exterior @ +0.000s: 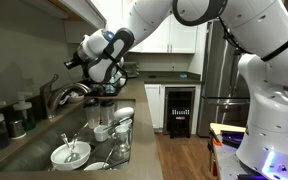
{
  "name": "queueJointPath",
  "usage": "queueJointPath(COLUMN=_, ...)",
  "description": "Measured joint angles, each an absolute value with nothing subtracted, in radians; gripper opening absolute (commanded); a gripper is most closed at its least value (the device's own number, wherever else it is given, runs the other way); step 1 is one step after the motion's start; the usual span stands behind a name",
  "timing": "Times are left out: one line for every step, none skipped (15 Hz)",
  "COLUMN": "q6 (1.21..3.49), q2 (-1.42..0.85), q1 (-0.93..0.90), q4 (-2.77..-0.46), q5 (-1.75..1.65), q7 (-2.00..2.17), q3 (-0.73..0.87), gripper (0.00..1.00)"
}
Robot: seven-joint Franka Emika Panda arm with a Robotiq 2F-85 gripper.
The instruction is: Turn off the faucet of the sink.
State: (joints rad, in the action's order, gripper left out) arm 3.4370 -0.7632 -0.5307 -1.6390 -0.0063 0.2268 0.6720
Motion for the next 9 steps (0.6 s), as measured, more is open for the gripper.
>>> queueJointPath(q6=3.464, q2=-0.758, q1=-0.551, q4=-1.674, q5=0.01, q7=0.227, q3=0.692, gripper=0.04)
queueJointPath(q6=3.467, q2=-0.751, q1=-0.568, q4=-1.698, q5=0.02, q7=0.227, q3=0.708, gripper=0.04)
queueJointPath(q6=3.465, q2=-0.741, q1=-0.58, q4=-1.713, q5=0.024, q7=0.227, q3=0.72, gripper=0.03)
queueJointPath(q6=3.464, q2=-0.725, q1=-0.593, q4=-1.733, q5=0.025, q7=0.227, q3=0.728, gripper=0.03)
queueJointPath(q6=3.464, q2=-0.707, q1=-0.607, q4=-1.758, q5=0.025, q7=0.227, q3=0.737, gripper=0.03)
queueJointPath(q6=3.464, q2=-0.683, q1=-0.62, q4=-1.789, q5=0.023, q7=0.227, q3=0.743, gripper=0.03)
queueJointPath(q6=3.464, q2=-0.654, q1=-0.634, q4=-1.827, q5=0.021, q7=0.226, q3=0.75, gripper=0.03)
queueJointPath(q6=3.464, q2=-0.622, q1=-0.649, q4=-1.869, q5=0.018, q7=0.225, q3=0.758, gripper=0.03)
queueJointPath(q6=3.464, q2=-0.591, q1=-0.667, q4=-1.912, q5=0.014, q7=0.223, q3=0.77, gripper=0.03)
